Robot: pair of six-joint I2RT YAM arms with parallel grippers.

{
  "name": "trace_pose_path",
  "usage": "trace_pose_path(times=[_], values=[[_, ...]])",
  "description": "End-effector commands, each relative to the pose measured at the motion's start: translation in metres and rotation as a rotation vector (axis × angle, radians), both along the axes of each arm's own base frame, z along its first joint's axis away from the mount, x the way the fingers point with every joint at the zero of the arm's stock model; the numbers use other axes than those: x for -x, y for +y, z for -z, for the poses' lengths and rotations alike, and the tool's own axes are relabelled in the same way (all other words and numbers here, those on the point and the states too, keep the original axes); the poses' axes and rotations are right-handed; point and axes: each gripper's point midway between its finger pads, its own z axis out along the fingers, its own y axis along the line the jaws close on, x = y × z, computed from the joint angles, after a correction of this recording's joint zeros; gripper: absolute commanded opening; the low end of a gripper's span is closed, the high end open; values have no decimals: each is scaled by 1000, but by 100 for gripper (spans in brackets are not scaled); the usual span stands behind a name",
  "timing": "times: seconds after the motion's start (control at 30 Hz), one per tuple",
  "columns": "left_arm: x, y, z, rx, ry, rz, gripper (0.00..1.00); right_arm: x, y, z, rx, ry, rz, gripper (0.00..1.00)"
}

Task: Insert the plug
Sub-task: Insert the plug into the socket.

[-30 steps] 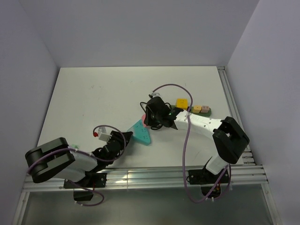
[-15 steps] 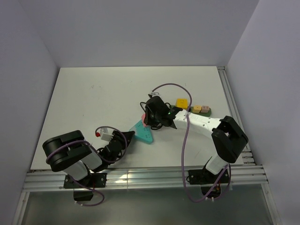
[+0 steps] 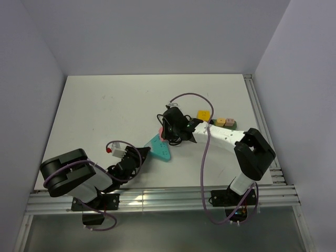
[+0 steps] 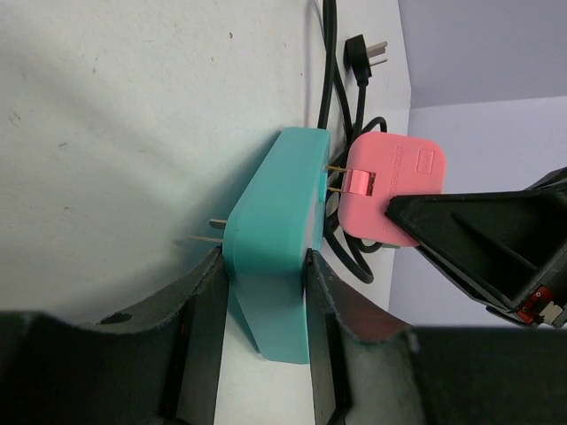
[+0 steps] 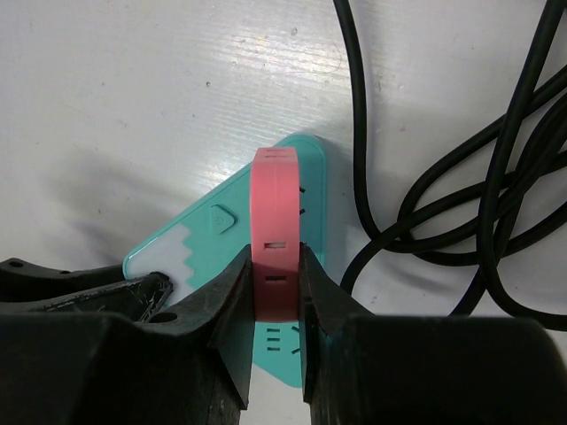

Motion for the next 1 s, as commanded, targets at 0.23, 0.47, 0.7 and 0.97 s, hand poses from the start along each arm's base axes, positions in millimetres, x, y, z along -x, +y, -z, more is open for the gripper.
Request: trace_pose_path(times=[0.23, 0.47, 0.7, 0.97], values=[[23, 32, 45, -183, 76, 35, 0, -5, 5, 5, 26, 20, -44, 0], [23, 30, 50, -211, 82, 44, 0, -1, 4, 3, 124, 65, -100, 0], [23, 28, 48, -194, 81, 46, 0, 5, 11, 7, 213, 36, -101, 0], [22, 29, 48, -199, 78, 44, 0, 10, 6, 15, 270, 23, -85, 0]])
